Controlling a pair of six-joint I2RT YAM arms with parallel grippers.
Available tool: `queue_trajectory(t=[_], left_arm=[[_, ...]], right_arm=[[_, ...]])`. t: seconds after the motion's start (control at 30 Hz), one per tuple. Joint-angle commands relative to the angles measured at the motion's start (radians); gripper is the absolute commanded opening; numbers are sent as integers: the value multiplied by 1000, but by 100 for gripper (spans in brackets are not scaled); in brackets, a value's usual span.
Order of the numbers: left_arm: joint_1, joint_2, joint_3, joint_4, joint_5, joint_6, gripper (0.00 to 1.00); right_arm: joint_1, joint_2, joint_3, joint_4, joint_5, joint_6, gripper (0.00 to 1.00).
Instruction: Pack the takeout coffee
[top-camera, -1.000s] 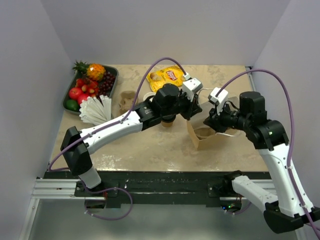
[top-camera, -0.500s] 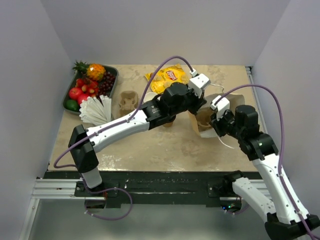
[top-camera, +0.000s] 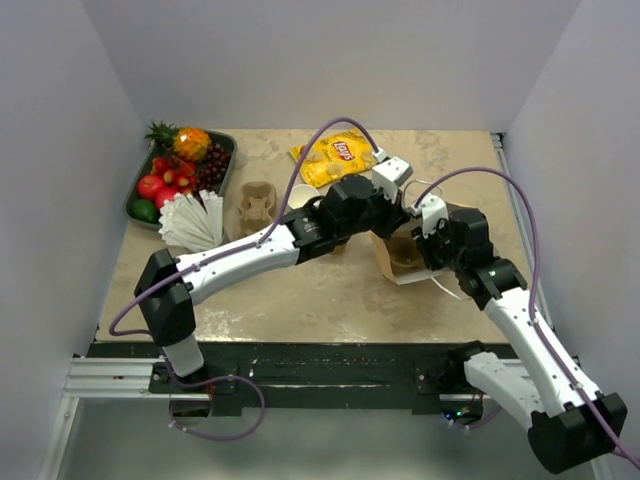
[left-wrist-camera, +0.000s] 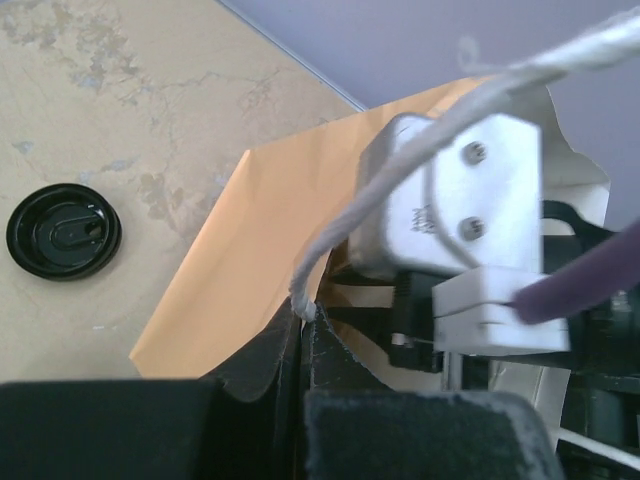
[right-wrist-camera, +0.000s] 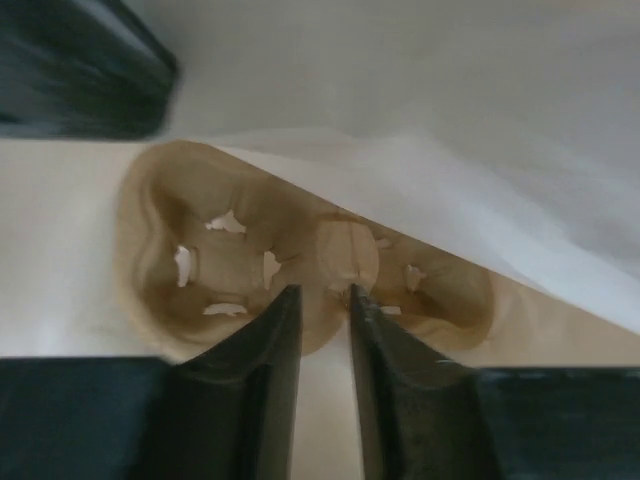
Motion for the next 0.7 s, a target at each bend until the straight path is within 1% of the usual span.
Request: queue_trajectory(t=[0.0,0.03,0.07,0.1,0.13,0.17,0.2,0.23,0.3,0.4,0.43,0.47,0.5,0.57,0.6,0.63,0.67], left_arm=[[44,2,82,38,62,-122,0],[58,20,96,44,97,-172,0],[70,29,110,93,141,-192,0],[87,40,128,115,228,-205,0],[91,57,133,133,261,-211,0],[93,63,134,156,281,-208,0],[98,68,134,158,295,-208,0],[99,74,133,161,304,-212,0],[110,78,122,181,329,-212,0],[124,100,136,161,291,-200,0],[131,123,157,143,286,-191,0],[134,130,176,111,278,-182,0],[136,138,221,91,260,-164,0],[134,164,259,20,261,-131,0],[134,167,254,11,269,-133,0],[134,175,243,-2,264,-133,0],[142,181,234,-8,254,-142,0]], right_arm=[[-1,20,14,14,-23,-38,34],[-2,13,14,9,-36,-44,36],[-2,11,17,-3,-39,-47,41],[-1,10,23,-15,-34,-43,44],[-2,10,30,-23,-13,-43,47],[-4,4,22,-2,10,-24,53],[-2,8,13,20,41,-8,55],[-2,20,17,31,82,8,57],[-5,74,40,34,89,57,57],[-9,70,100,43,-31,111,60],[-9,59,153,61,-81,121,61],[-9,53,184,77,-167,127,63],[-9,60,274,86,-213,134,65],[-9,95,394,72,-310,152,67],[-9,141,455,62,-325,160,67],[-10,157,564,49,-338,181,68],[-9,175,614,40,-359,184,70]])
